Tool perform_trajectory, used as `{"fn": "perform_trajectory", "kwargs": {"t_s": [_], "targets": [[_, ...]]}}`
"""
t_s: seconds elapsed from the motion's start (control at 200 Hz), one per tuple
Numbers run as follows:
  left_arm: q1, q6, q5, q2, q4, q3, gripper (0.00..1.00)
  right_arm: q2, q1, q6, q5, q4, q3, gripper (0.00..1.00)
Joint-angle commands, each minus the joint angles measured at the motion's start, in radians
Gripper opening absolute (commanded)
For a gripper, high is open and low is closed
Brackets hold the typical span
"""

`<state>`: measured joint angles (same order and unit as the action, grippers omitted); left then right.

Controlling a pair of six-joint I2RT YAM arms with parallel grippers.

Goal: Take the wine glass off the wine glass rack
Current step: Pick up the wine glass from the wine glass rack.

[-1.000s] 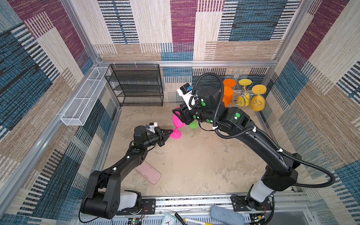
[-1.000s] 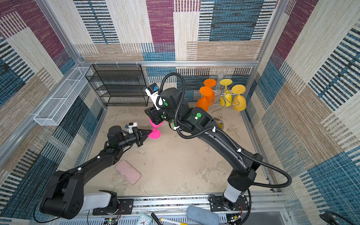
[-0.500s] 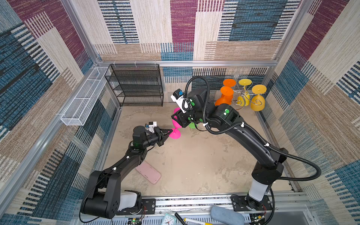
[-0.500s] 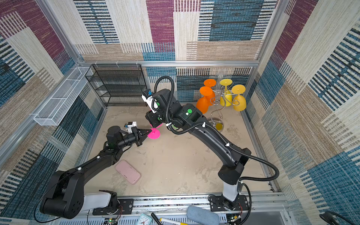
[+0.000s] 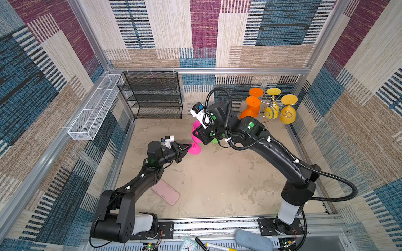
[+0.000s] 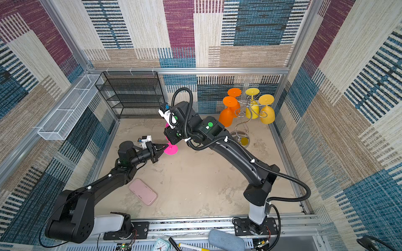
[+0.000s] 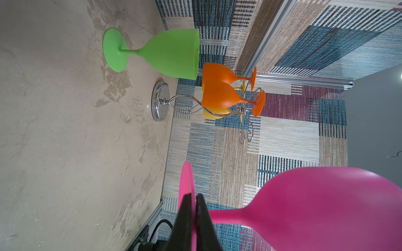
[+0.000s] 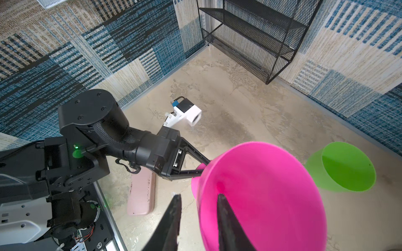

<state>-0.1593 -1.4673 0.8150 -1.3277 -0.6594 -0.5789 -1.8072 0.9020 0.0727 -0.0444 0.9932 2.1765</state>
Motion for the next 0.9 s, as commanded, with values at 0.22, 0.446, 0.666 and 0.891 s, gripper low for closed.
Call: {"fn": "perform_trajectory", "kwargs": {"t_s": [0.22, 0.446, 0.666, 0.891], "targets": [[0.011, 0.0, 0.016, -0.004, -0.097, 0.007, 0.0, -0.023, 0.002, -0.027, -0.028, 0.031, 0.006, 0.13], [0.021, 0.038, 0.018, 0.024, -0.049, 0.004, 0.0, -0.041, 0.002, -0.027, -0.024, 0.05, 0.036, 0.0], [0.03, 0.085, 0.018, 0.051, 0.03, -0.006, 0.0, -0.02, 0.002, -0.025, -0.005, 0.03, 0.022, 0.0], [0.048, 0.122, 0.006, 0.087, 0.13, 0.007, 0.28, -0.005, 0.002, -0.028, 0.036, 0.026, 0.004, 0.0]]}}
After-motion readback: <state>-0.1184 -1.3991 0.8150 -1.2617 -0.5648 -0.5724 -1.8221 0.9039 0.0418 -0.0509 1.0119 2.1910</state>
